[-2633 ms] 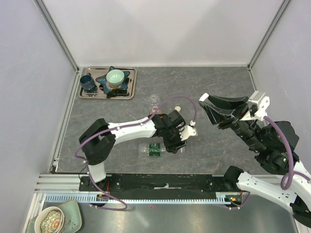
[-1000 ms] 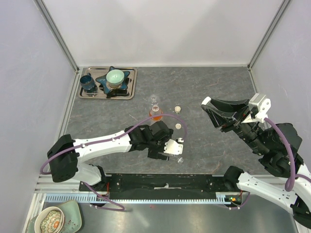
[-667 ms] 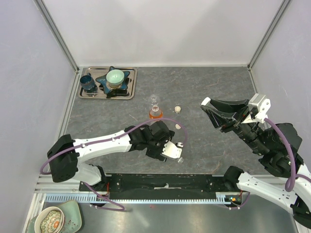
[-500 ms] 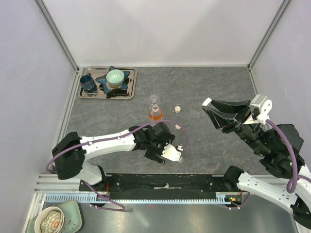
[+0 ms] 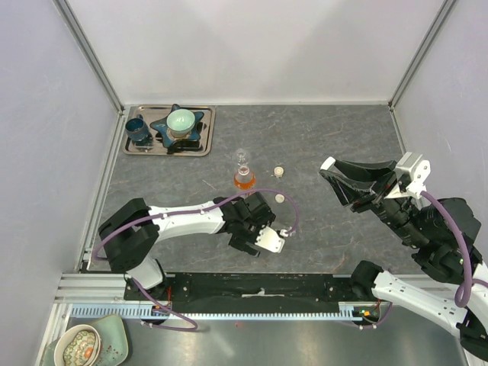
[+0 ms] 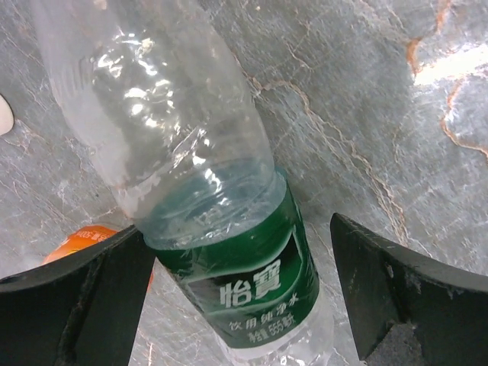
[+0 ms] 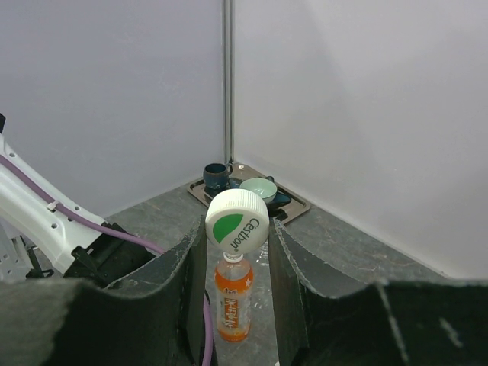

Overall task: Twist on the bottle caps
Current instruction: Pick up the plastic bottle at the center of the board.

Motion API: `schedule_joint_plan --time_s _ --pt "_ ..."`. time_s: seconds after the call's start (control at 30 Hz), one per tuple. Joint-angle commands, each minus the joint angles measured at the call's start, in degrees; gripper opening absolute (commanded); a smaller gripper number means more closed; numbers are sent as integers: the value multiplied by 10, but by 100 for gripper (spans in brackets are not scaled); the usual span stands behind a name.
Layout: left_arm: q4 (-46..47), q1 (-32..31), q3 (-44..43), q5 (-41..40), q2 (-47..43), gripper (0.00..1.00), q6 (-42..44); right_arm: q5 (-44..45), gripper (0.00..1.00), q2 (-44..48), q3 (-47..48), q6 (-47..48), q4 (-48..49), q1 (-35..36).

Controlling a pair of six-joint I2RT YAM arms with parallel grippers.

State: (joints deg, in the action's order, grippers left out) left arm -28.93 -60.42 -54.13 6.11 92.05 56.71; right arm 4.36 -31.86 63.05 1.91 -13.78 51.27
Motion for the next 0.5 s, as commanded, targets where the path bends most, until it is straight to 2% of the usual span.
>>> schedule_joint_plan --time_s 0.0,0.37,0.43,0.47 --pt "41 3 0 -1 14 99 8 -1 33 -1 16 4 4 2" --pt "24 8 2 14 32 99 -32 -2 31 -2 15 -6 1 2" --pt "7 8 4 24 33 93 -51 -1 31 -5 18 -8 -4 2" --pt "5 8 6 28 31 86 -56 -3 31 -7 20 -8 -7 2"
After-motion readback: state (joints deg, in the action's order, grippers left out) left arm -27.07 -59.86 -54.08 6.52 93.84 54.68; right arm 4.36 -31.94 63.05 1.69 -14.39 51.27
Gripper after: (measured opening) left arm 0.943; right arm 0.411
